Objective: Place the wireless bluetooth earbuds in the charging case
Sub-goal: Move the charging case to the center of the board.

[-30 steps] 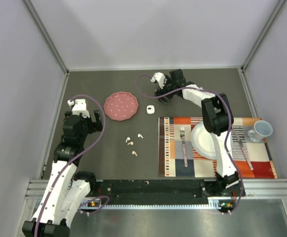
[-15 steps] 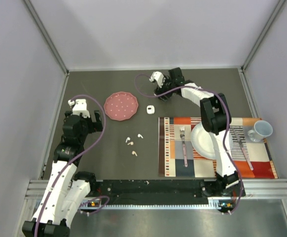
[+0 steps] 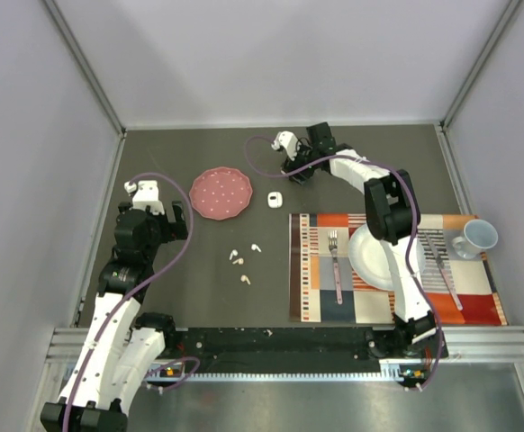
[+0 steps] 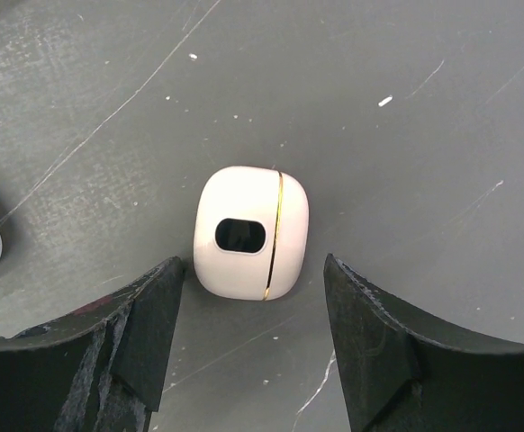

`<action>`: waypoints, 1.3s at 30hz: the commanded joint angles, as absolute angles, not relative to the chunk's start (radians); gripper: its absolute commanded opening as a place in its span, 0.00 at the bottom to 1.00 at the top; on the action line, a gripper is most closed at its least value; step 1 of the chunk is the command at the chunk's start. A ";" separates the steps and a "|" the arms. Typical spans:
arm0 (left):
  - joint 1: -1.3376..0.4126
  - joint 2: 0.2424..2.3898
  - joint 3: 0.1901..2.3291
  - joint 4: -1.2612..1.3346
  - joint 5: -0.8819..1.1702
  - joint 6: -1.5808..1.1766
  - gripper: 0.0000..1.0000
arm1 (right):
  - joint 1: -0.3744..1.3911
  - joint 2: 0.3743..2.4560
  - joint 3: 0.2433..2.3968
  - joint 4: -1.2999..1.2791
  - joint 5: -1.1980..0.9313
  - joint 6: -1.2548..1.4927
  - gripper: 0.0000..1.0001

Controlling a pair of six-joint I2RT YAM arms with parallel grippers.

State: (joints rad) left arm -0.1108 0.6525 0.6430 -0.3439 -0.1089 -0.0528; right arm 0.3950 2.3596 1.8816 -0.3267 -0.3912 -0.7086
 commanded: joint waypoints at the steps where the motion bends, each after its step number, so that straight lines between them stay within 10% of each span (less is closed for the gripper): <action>1: -0.107 0.653 0.641 -0.290 -0.098 -0.046 0.99 | 0.410 2.375 1.934 -0.344 -0.430 -0.736 0.65; 25: -0.109 0.658 0.643 -0.291 -0.083 -0.049 0.99 | 0.422 2.390 1.959 -0.351 -0.422 -0.741 0.45; 30: -0.107 0.658 0.641 -0.293 -0.080 -0.049 0.99 | 0.420 2.385 1.953 -0.344 -0.423 -0.724 0.14; 39: -0.107 0.653 0.641 -0.296 -0.072 -0.049 0.99 | 0.420 2.287 1.856 -0.348 -0.341 -0.609 0.00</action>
State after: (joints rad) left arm -0.1108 0.6594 0.6430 -0.3431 -0.0895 -0.0528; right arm 0.4057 2.3661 1.9030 -0.3466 -0.3870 -0.6765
